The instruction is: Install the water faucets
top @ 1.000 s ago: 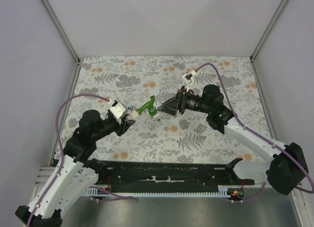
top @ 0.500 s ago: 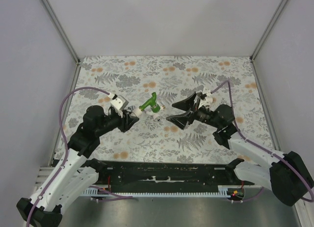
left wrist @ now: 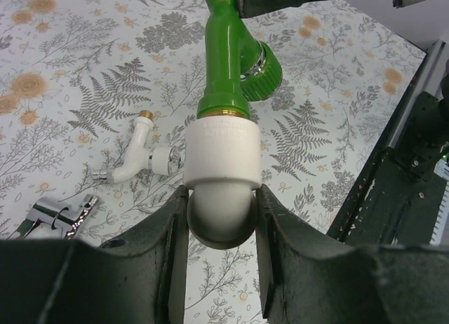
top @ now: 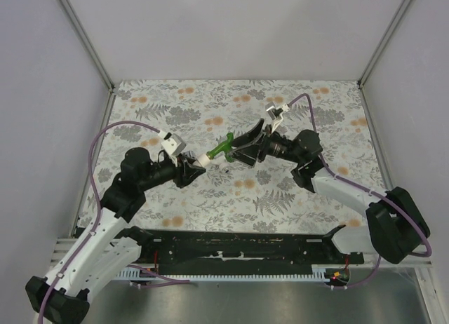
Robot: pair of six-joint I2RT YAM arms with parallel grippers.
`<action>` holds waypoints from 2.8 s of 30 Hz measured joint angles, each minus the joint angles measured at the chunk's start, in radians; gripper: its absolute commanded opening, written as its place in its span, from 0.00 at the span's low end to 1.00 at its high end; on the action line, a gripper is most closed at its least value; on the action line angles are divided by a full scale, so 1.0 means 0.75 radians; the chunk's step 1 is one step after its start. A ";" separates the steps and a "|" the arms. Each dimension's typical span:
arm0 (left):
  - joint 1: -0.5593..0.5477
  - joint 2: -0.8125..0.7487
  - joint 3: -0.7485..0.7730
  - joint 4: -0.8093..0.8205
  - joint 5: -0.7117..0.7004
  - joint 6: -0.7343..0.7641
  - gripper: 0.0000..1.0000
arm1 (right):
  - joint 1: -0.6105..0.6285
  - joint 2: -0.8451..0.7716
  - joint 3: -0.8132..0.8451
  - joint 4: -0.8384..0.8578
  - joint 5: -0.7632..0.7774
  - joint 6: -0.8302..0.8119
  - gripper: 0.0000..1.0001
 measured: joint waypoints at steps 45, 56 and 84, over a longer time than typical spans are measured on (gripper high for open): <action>-0.056 0.149 -0.010 0.445 0.196 -0.100 0.02 | -0.016 -0.170 0.003 -0.360 0.114 0.057 0.05; -0.467 0.010 -0.021 0.151 -0.569 0.671 0.02 | -0.019 0.074 0.002 -0.315 0.075 0.601 0.00; -0.750 0.012 -0.115 -0.028 -1.056 0.791 0.02 | -0.207 0.142 -0.048 -0.233 -0.014 0.815 0.98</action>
